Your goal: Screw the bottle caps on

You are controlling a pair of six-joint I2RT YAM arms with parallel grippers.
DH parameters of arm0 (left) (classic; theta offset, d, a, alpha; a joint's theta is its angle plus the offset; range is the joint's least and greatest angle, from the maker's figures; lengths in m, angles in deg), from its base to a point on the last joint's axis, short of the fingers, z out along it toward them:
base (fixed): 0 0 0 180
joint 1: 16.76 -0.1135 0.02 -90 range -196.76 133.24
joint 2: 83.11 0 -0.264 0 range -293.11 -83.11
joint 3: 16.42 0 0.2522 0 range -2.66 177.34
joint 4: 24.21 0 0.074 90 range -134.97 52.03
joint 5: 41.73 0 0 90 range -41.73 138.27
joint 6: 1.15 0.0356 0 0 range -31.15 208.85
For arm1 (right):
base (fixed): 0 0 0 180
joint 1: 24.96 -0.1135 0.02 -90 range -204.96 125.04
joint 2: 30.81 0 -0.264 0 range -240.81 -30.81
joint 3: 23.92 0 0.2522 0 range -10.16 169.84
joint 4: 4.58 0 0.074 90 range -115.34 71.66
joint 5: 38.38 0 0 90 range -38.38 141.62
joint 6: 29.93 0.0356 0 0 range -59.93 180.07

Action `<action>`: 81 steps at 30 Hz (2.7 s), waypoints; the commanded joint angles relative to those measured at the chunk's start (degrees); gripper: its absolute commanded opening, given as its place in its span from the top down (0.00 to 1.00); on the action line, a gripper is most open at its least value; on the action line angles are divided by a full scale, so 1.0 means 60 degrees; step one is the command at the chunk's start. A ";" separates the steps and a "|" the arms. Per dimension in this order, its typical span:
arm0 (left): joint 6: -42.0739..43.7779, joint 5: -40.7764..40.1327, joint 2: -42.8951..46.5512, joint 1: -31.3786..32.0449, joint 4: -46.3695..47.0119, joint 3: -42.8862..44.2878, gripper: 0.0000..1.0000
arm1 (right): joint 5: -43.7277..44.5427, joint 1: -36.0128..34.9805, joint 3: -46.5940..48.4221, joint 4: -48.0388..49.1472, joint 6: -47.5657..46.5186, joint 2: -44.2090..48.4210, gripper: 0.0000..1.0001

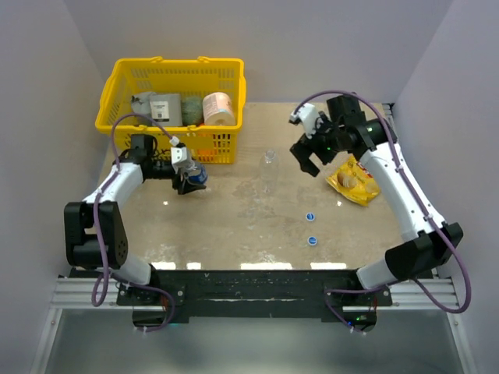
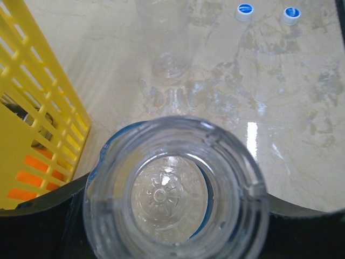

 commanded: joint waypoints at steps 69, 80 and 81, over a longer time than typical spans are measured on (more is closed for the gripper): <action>-1.1339 0.0553 0.1406 0.2989 0.4543 0.0445 0.73 | -0.5456 -0.3340 0.1294 0.5497 0.5543 -0.2207 0.27; -1.1807 0.0700 0.1553 0.2930 0.5100 0.0561 1.00 | -0.6352 -0.3135 0.1000 0.5906 0.5073 -0.2277 0.19; -1.1836 0.0700 0.1539 0.2930 0.5115 0.0590 1.00 | -0.6380 -0.3149 0.0971 0.5979 0.5204 -0.2365 0.20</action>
